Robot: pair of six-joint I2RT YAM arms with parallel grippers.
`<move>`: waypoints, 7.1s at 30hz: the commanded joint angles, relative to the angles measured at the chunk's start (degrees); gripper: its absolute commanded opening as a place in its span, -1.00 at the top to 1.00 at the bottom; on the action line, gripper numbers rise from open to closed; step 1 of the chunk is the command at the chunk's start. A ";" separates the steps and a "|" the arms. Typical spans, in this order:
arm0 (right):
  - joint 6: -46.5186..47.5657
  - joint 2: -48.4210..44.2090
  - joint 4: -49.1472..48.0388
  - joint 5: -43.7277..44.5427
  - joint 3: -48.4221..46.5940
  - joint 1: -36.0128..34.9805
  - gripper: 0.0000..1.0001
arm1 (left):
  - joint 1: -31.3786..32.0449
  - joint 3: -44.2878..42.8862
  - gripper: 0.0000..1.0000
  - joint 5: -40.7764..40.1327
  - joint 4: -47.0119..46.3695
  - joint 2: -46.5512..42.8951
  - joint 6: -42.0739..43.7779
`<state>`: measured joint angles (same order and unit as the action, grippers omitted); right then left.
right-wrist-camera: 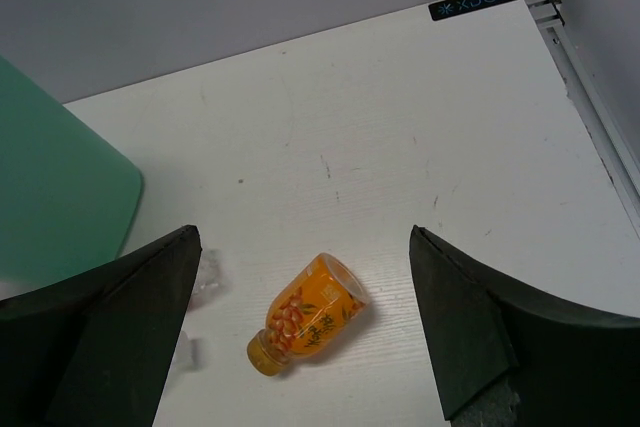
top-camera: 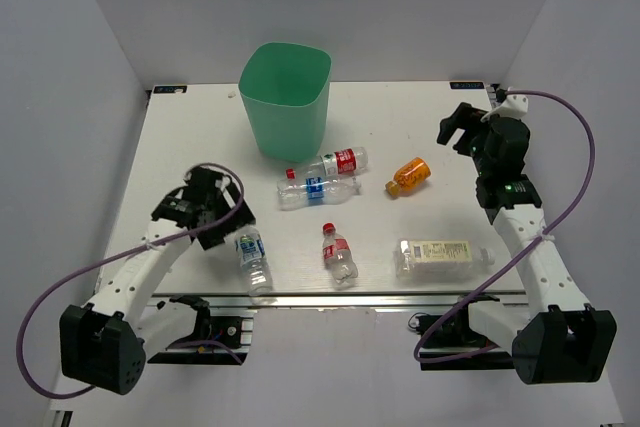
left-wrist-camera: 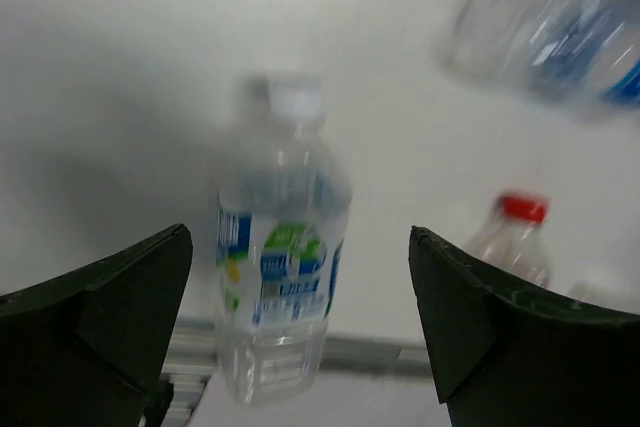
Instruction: Put the plastic bottles in the bin
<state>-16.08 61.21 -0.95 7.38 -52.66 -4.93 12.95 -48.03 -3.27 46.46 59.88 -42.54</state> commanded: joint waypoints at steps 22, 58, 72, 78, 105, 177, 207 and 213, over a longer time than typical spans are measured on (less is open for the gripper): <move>9.22 3.82 -3.53 -25.37 1.69 -0.78 -0.79 | 15.61 -18.45 0.32 -21.85 4.09 5.52 -6.61; -16.62 27.90 5.42 -3.34 -2.44 -5.88 -0.79 | 15.44 -70.80 -0.96 -32.59 -27.56 50.34 29.89; -22.77 39.25 12.73 7.38 -10.79 -8.26 -0.73 | 15.18 -51.76 -0.96 -35.40 -26.85 28.48 24.90; -14.98 39.87 11.42 2.58 -15.88 -8.43 0.20 | 13.51 -24.42 -0.97 -35.06 -31.08 8.37 15.59; 10.45 64.56 -17.33 -19.51 -77.15 -29.79 -0.60 | 12.98 -3.91 -0.96 2.95 -38.28 12.18 25.30; 24.20 6.88 -6.71 -43.77 -3.93 -3.67 -0.79 | 13.78 -45.81 0.13 -10.55 -57.72 31.24 39.15; 69.60 58.75 17.64 -24.52 -40.23 -26.62 -0.79 | 9.29 -44.64 -0.96 -24.40 -50.59 32.07 34.47; 69.25 62.71 15.54 -19.43 -39.89 -28.90 -0.79 | 9.11 -26.87 -0.96 -31.80 -46.73 15.13 28.32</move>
<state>52.18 123.22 16.12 -15.66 -91.39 -32.77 22.33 -79.18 -29.15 -3.27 83.61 -9.85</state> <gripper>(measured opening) 0.894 0.982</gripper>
